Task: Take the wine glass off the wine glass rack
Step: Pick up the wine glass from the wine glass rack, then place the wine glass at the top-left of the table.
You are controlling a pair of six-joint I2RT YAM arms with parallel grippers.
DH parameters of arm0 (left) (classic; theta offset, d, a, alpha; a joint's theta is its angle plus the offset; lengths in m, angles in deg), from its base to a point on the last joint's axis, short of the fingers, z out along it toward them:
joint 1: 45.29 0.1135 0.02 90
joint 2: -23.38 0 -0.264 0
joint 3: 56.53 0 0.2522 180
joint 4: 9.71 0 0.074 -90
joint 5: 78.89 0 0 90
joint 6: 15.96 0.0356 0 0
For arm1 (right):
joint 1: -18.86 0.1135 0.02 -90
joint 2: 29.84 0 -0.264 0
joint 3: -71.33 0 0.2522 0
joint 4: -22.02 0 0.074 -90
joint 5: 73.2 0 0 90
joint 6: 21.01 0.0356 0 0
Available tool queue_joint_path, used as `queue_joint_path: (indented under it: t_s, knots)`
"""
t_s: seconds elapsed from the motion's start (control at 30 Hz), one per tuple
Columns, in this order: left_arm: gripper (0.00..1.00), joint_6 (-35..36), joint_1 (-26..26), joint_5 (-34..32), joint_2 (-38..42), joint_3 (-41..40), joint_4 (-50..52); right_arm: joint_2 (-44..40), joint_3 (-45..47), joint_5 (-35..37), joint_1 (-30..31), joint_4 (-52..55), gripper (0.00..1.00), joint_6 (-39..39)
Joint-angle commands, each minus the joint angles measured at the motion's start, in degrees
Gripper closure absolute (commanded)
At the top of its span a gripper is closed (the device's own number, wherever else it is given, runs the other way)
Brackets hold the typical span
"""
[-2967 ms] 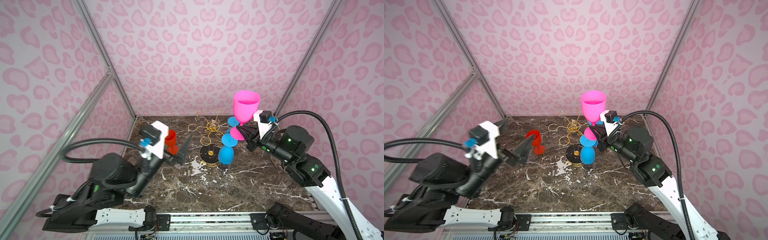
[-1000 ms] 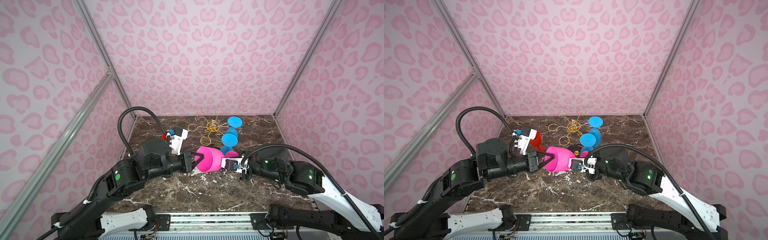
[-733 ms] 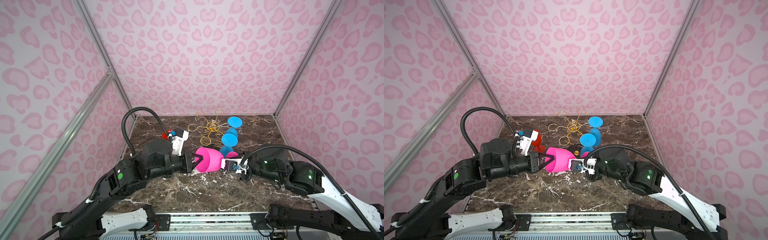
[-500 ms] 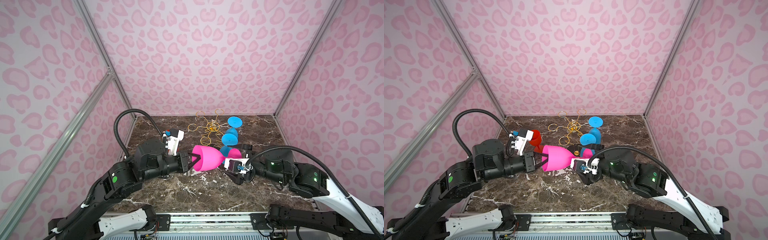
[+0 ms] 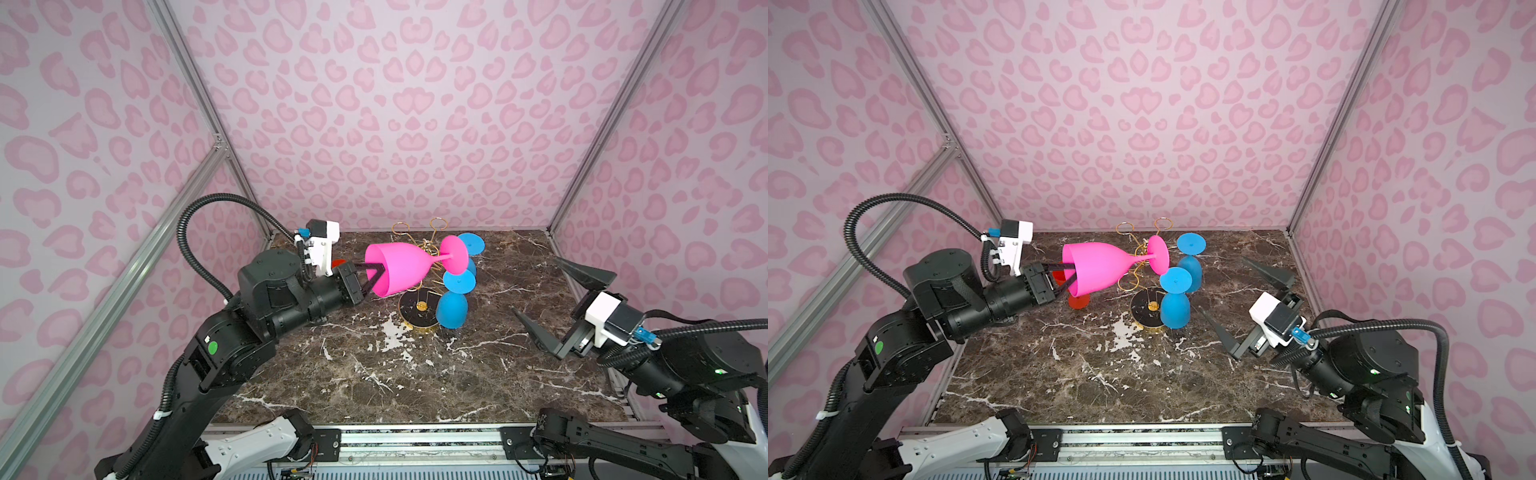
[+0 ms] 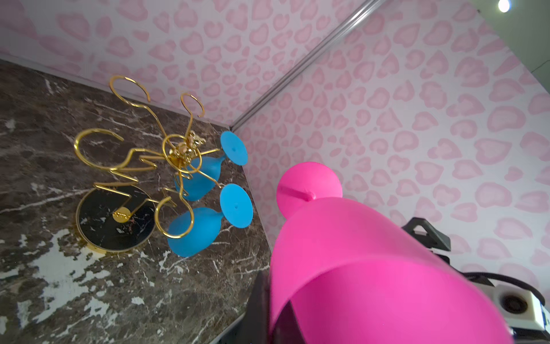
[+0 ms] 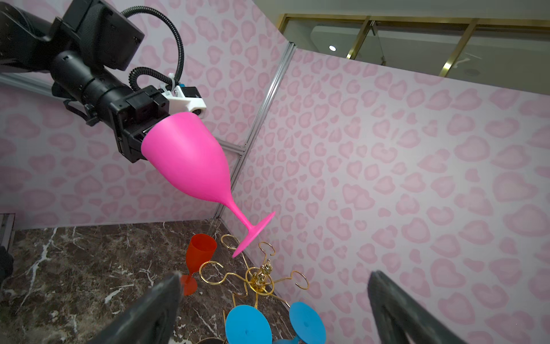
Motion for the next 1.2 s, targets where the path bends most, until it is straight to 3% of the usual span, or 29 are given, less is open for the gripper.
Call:
queue_joint_path:
  t_s: [0.0, 0.23, 0.4, 0.57, 0.97, 1.17]
  knots:
    - [0.97, 4.45, 7.55, 3.79, -1.27, 2.06, -1.36, -0.27, 0.23, 1.57, 0.03, -0.33, 0.00, 3.30]
    - [0.97, 6.14, 29.92, 16.78, -9.85, 6.96, -3.10, 1.29, 0.22, 1.72, 0.03, 1.61, 0.00, 4.75]
    - [0.97, 6.84, 39.19, 21.47, -20.10, 11.20, -3.80, 2.63, 0.11, 1.46, 0.03, 3.18, 0.00, 5.93]
    - [0.97, 11.81, 41.29, 21.42, -31.28, 19.31, 3.26, 3.58, -0.14, 0.93, 0.05, 4.80, 0.00, 7.00]
    - [0.97, 22.93, 41.39, 4.79, -50.14, 37.54, 19.81, 3.45, 1.55, 2.57, 0.05, 6.74, 0.00, 7.84]
    - [0.97, 26.78, 42.06, -5.85, -52.21, 38.27, 24.82, 2.93, 2.87, 3.21, 0.03, 6.85, 0.00, 7.83]
